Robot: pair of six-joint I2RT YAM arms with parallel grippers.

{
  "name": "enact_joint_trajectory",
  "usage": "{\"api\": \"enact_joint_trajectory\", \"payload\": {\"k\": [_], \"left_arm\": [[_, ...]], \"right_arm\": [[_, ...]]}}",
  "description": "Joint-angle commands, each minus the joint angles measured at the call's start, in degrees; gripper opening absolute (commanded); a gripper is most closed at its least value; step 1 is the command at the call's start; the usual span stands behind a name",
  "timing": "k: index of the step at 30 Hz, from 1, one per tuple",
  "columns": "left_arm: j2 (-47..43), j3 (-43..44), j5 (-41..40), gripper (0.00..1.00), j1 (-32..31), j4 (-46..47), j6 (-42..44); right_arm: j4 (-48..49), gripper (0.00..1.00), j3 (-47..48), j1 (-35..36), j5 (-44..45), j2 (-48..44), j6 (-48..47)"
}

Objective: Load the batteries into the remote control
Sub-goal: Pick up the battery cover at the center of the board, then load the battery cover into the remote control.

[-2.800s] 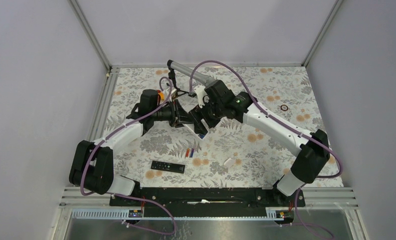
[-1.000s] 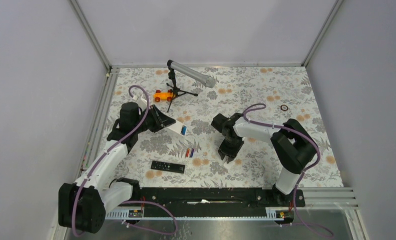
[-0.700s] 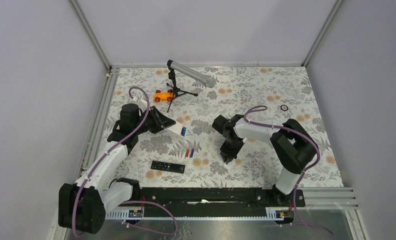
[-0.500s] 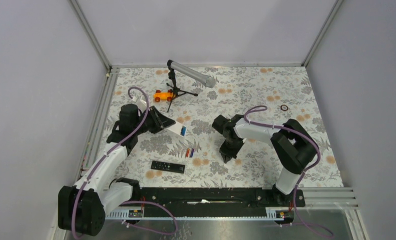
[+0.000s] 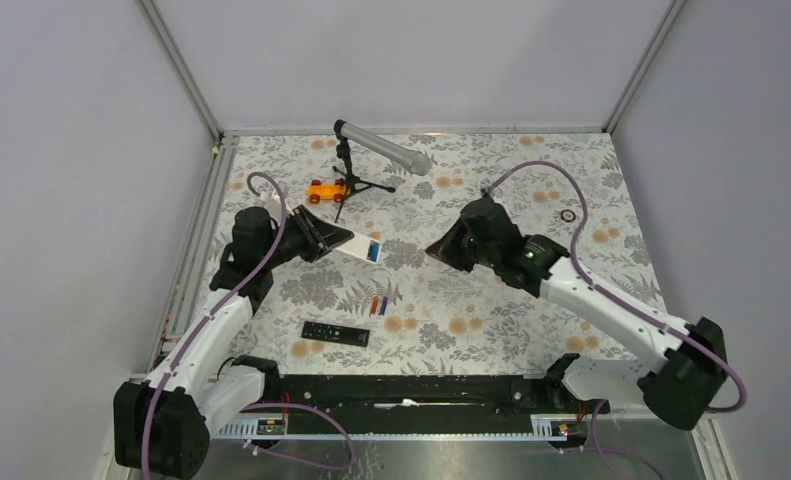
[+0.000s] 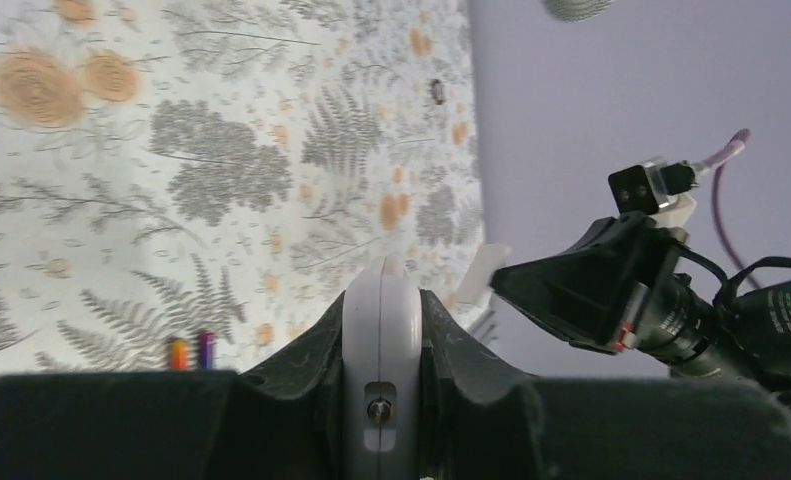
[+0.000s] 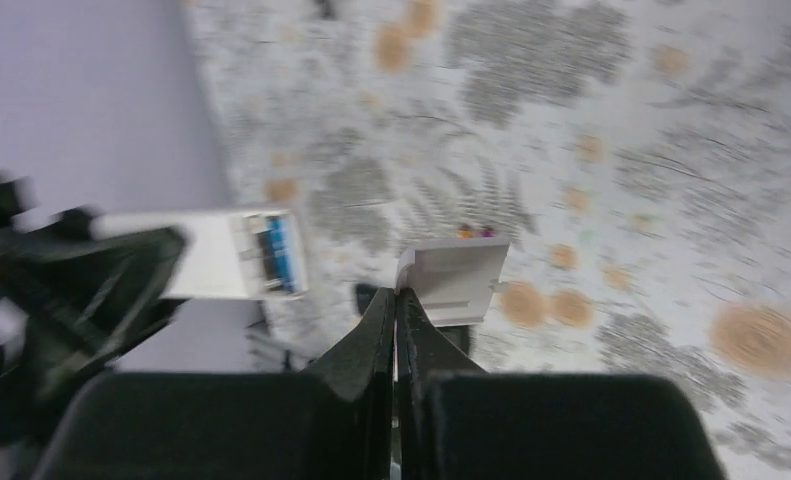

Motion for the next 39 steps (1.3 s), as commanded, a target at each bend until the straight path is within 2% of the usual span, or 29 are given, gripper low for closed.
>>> {"api": "enact_joint_trajectory", "payload": {"k": [1,6,13,26,31,39], "left_arm": [[1.7,3.1,6.0,0.00,0.1,13.3,-11.6],[5.0,5.2,9.7,0.00,-1.0,20.4,-20.1],[7.3,8.9,15.7,0.00,-1.9,19.8,-25.0],[7.7,11.4,19.2,0.00,-1.1,18.5,-27.4],[7.9,11.1,19.5,0.00,-1.1,22.5,-30.5],[8.5,11.3,20.5,0.00,-1.0,23.7,-31.5]], "right_arm": [[15.9,0.00,1.8,-0.3,-6.5,-4.6,-5.6],[26.0,0.00,5.1,-0.3,-15.9,-4.7,-4.0],[36.7,0.00,8.7,-0.3,-26.1,-0.2,1.1],[34.5,0.00,10.2,-0.6,-29.3,-0.3,2.2],[35.5,0.00,9.3,-0.6,-30.2,-0.1,3.8],[35.4,0.00,7.4,-0.6,-28.6,-1.1,4.9]]}}
